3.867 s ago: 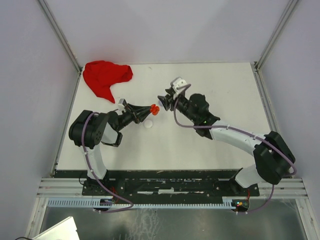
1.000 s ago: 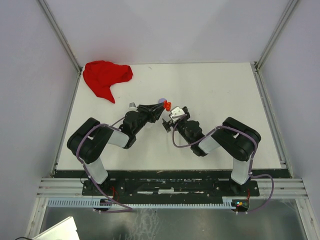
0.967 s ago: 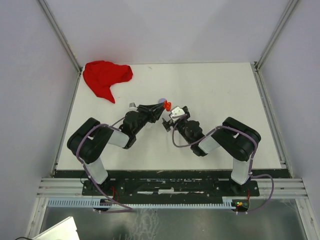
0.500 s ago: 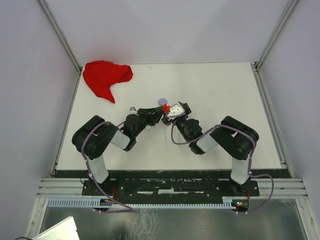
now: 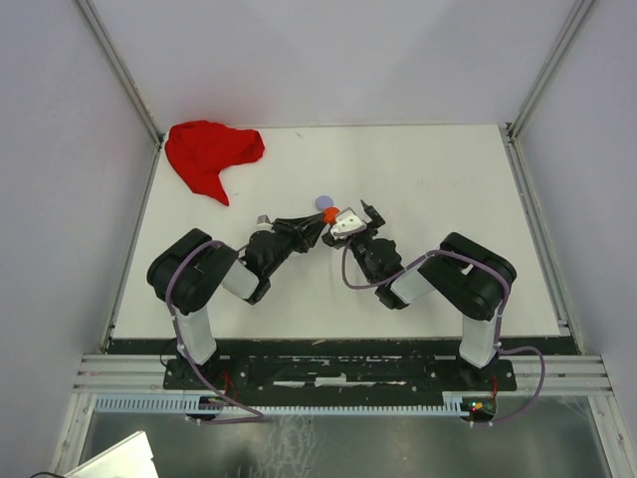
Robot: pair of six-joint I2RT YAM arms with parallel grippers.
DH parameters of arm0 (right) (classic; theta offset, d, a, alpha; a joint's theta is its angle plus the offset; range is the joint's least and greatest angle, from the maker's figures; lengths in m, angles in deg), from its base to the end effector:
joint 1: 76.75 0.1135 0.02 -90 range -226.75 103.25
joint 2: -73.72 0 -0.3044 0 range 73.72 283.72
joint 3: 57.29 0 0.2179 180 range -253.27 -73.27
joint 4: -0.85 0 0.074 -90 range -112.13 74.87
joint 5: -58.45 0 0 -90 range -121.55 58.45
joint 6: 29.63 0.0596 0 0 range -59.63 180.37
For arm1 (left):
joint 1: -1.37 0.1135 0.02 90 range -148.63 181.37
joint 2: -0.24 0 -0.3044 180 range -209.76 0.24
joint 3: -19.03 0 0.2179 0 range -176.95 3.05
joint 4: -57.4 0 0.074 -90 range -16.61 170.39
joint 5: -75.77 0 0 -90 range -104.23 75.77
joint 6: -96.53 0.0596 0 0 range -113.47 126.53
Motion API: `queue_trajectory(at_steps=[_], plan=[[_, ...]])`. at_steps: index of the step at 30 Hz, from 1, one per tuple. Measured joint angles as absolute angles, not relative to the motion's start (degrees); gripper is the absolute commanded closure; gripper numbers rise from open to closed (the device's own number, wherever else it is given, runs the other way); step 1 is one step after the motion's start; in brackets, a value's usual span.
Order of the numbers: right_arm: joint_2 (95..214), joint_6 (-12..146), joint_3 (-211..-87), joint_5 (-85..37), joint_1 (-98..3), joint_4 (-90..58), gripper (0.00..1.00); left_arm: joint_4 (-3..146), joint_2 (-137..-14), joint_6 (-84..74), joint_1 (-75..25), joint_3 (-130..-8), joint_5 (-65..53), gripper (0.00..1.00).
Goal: Insert the wireless bluetooth earbuds into the charging case
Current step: Close the charging case, then place the charging case at the center of the board.
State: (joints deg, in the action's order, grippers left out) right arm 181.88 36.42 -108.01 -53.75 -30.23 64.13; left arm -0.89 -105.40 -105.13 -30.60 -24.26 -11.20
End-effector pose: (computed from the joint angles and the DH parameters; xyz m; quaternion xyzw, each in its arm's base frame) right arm 0.2645 0.2462 0.2322 -0.2627 0.6196 0.0160 0.7395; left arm 0.2837 -0.1808 0.2042 -0.4548 0.5731 -0.6534 0.1943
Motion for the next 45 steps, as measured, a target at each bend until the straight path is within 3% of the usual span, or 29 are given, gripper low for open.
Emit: queue_trajectory(at_steps=[9,12,14,19,27,35,37,45], plan=[[178.1,35.7,-105.7,-60.9,-30.5,62.9,0.01,-1.3,-105.5,-104.8,-28.8,-23.4,-10.7,0.97],[173.0,40.4,-105.9,-63.8,-30.6,53.5,0.01,0.2,-105.5,-101.9,-25.8,-24.1,-8.9,0.97],[167.6,46.0,-109.0,-64.8,-30.9,38.6,0.01,2.5,-105.7,-98.9,-23.1,-25.8,-7.2,0.97],[162.7,57.8,-127.0,-62.1,-33.3,6.8,0.00,10.0,-105.8,-89.3,-18.5,-30.6,-6.2,0.97],[159.7,64.9,-129.9,-59.0,-33.7,-12.4,0.00,19.4,-110.1,-76.1,-17.4,-40.5,-6.7,0.95],[159.7,65.8,-129.9,-58.5,-33.7,-16.9,0.00,26.1,-114.6,-68.1,-17.2,-44.1,-8.8,0.93],[159.7,65.9,-129.9,-58.5,-33.7,-17.1,0.00,27.0,-114.6,-66.4,-17.1,-44.2,-9.8,0.90],[160.5,66.8,-130.4,-55.6,-33.7,-18.1,0.00,28.6,-114.6,-63.2,-16.8,-44.2,-11.7,0.61]])
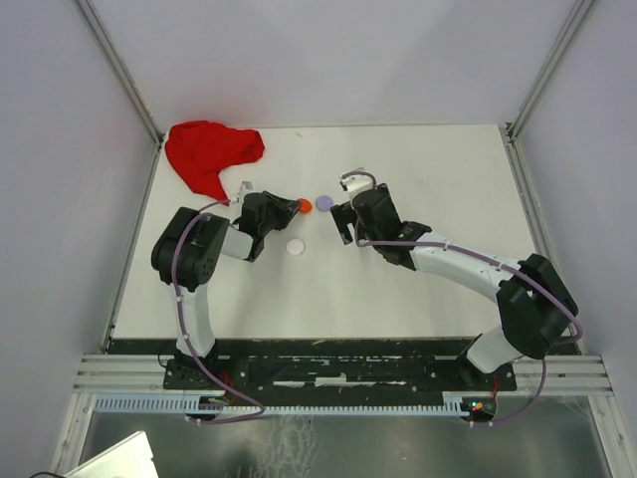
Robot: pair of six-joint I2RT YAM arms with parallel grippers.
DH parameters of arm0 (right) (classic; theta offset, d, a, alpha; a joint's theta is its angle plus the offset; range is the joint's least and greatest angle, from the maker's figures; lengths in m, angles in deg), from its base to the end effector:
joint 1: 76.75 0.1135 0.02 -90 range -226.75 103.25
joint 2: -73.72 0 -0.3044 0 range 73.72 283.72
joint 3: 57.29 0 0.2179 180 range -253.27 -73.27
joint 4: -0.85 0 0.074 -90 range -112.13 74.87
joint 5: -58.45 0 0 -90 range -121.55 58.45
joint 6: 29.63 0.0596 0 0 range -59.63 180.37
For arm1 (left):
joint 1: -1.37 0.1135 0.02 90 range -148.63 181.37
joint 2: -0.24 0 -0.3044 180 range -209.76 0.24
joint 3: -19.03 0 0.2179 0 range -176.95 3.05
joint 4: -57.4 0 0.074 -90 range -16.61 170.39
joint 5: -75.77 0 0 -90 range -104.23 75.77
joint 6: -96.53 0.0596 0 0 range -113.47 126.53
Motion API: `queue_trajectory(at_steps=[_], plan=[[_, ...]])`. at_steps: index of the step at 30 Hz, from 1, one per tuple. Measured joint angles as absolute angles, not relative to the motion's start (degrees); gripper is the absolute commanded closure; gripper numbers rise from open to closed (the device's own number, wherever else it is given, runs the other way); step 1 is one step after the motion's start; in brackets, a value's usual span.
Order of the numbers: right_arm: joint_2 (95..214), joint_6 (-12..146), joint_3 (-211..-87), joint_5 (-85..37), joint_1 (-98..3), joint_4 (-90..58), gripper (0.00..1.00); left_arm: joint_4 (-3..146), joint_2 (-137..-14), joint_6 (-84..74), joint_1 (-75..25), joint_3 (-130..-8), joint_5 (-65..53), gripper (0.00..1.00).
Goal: Insert the wireless bluetooth earbuds into the charging case
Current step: Place the charging case at the center of the board, then pick up the charging case at the center of the board.
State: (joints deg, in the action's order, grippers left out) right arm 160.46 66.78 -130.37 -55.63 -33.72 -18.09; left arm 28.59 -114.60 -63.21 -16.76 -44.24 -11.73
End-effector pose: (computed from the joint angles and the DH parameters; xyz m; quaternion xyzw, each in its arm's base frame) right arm 0.2524 0.2024 0.2968 -0.1744 0.8459 0.0302 0.5031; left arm 0.3855 -0.1289 0.1674 -0.3515 0.7548 -0.3972 0.3860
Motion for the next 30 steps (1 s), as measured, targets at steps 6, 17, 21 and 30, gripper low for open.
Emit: queue_trajectory(at_steps=[6,17,21,30], plan=[[165.2,68.0,-134.0,-50.5,-33.7,-20.5,0.00,28.2,-114.6,-62.8,-15.3,-44.1,-11.3,0.24],[180.0,69.4,-148.0,-42.0,-30.3,-27.8,0.03,28.5,-104.2,-62.2,-9.3,-34.6,-11.0,0.01],[185.5,69.3,-153.5,-38.9,-29.1,-31.0,0.04,30.5,-99.2,-60.9,-6.2,-32.1,-8.8,0.01],[192.5,69.1,-161.6,-34.9,-27.4,-37.0,0.06,20.7,-96.9,-61.8,0.7,-23.7,1.0,0.01]])
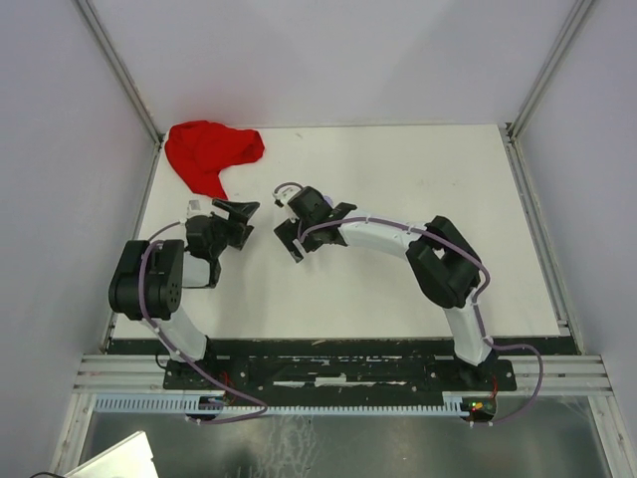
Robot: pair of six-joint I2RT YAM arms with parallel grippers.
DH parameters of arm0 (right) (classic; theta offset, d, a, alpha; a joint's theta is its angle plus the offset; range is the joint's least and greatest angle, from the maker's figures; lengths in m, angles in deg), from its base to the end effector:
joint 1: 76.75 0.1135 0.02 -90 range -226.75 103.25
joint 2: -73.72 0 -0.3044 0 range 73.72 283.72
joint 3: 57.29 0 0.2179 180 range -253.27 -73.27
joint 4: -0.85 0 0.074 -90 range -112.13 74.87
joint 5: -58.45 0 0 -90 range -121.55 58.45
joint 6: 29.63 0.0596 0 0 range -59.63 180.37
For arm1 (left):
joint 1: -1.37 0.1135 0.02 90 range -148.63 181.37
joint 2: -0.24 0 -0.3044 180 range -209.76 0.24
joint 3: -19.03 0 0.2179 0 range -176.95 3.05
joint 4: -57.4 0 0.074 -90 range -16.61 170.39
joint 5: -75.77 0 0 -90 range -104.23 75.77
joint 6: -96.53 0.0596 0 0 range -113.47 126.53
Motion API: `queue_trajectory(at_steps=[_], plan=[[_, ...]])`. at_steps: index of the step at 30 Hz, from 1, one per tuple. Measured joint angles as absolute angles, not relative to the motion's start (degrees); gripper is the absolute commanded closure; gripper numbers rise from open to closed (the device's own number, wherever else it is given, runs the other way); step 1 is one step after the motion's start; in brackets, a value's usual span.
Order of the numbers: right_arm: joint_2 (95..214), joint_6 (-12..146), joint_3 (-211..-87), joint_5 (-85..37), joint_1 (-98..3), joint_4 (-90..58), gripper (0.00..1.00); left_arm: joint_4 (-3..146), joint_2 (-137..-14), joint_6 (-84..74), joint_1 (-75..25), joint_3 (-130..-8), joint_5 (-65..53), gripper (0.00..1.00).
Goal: Insert the wireless bluetooth earbuds into the charging case
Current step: Pick up the charging case at the center of the board.
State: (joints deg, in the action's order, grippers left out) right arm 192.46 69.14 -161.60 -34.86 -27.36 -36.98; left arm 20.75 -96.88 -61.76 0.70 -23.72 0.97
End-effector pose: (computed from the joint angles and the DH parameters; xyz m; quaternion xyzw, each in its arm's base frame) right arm 0.3014 0.3463 0.2205 -0.3195 0.8903 0.1332 0.2958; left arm 0.3097 -0.0192 0.1984 -0.3806 0.7085 -0.4190 0.4214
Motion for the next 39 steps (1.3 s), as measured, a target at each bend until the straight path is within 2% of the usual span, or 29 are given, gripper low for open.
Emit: queue_trajectory(at_steps=[8,16,21,24,26,29,31,39], plan=[[197.6,69.1,-166.5,-33.5,-26.5,-38.9,0.08,10.4,-99.6,-65.8,3.2,-21.9,7.6,0.01],[200.8,68.9,-169.9,-33.6,-25.9,-40.8,0.14,10.1,-99.0,-66.1,3.3,-21.8,9.0,0.01],[202.0,68.9,-171.8,-33.7,-25.8,-41.3,0.27,11.8,-96.6,-66.0,3.4,-21.8,9.0,0.04],[202.3,68.8,-172.2,-34.2,-25.8,-41.5,0.36,12.3,-95.1,-66.0,3.6,-21.8,9.0,0.00],[202.3,68.9,-172.2,-34.7,-25.8,-41.7,0.43,12.7,-94.2,-66.0,3.8,-21.8,8.9,0.01],[202.3,68.9,-172.2,-35.1,-25.8,-41.8,0.59,14.3,-93.0,-66.0,3.9,-21.8,8.8,0.01],[202.3,69.0,-172.2,-35.5,-25.8,-41.7,0.65,15.3,-92.0,-65.9,3.9,-21.7,8.8,0.01],[198.4,66.2,-164.2,-37.4,-25.8,-33.2,0.71,18.1,-89.4,-65.5,3.9,-20.8,9.0,0.01]])
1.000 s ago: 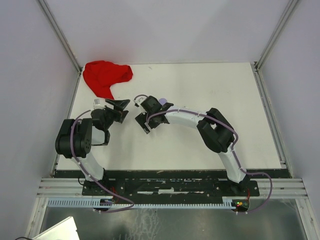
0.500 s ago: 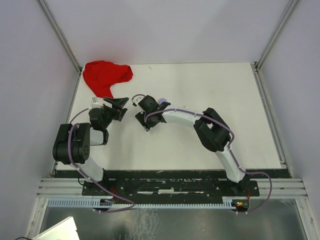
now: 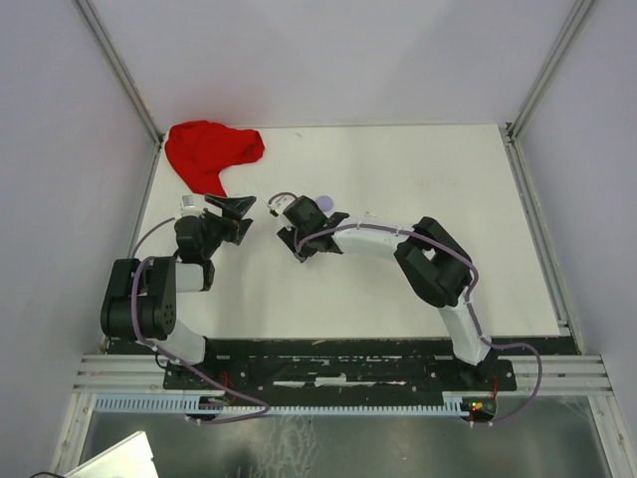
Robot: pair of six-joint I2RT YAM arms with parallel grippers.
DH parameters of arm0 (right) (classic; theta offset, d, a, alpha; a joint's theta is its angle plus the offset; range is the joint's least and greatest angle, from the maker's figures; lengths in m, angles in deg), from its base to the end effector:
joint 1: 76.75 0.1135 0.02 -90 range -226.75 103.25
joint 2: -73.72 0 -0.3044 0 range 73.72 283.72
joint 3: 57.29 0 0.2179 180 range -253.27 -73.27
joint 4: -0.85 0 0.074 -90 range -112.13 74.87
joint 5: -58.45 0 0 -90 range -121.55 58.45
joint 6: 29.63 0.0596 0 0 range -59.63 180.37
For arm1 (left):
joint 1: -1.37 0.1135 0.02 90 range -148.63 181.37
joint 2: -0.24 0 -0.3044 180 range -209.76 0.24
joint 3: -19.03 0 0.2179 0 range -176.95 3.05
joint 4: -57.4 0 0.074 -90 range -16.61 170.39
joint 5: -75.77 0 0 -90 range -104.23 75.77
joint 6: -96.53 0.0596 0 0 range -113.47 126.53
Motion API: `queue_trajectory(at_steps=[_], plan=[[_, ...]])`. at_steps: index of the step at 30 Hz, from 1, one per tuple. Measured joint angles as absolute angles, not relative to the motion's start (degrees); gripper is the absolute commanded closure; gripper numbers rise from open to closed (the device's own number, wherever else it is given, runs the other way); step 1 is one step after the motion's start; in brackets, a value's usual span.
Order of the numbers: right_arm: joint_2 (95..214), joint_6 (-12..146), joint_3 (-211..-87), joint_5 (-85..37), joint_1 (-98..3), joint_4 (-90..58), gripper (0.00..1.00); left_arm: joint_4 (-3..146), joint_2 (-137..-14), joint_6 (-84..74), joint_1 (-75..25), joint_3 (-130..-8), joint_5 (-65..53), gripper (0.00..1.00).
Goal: Insert the wireless bluetooth earbuds into the charging case
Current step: Pick up the charging case at the center of the board.
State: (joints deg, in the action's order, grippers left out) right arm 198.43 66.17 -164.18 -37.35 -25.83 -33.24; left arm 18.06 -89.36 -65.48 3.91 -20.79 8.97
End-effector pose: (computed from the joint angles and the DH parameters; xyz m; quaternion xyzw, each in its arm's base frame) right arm 0.3092 0.3711 0.1921 -0.3469 0.8781 0.1127 0.3095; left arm 0.2860 -0.0108 0.2282 -0.3536 0.6770 -0.4841 0.4270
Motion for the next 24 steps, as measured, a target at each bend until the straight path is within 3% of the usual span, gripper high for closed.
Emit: queue_trajectory(at_steps=[7,15,24], plan=[[185.0,61.3,-149.1,-37.1,-26.4,-25.2,0.71,19.7,-87.4,-65.4,3.6,-19.9,11.5,0.01],[171.5,54.9,-143.5,-31.8,-27.8,-23.3,0.71,20.6,-87.1,-64.0,-0.1,-19.9,16.7,0.05],[168.4,52.7,-141.5,-24.0,-29.9,-28.3,0.71,4.4,-95.6,-65.9,-4.7,-19.2,25.0,0.17]])
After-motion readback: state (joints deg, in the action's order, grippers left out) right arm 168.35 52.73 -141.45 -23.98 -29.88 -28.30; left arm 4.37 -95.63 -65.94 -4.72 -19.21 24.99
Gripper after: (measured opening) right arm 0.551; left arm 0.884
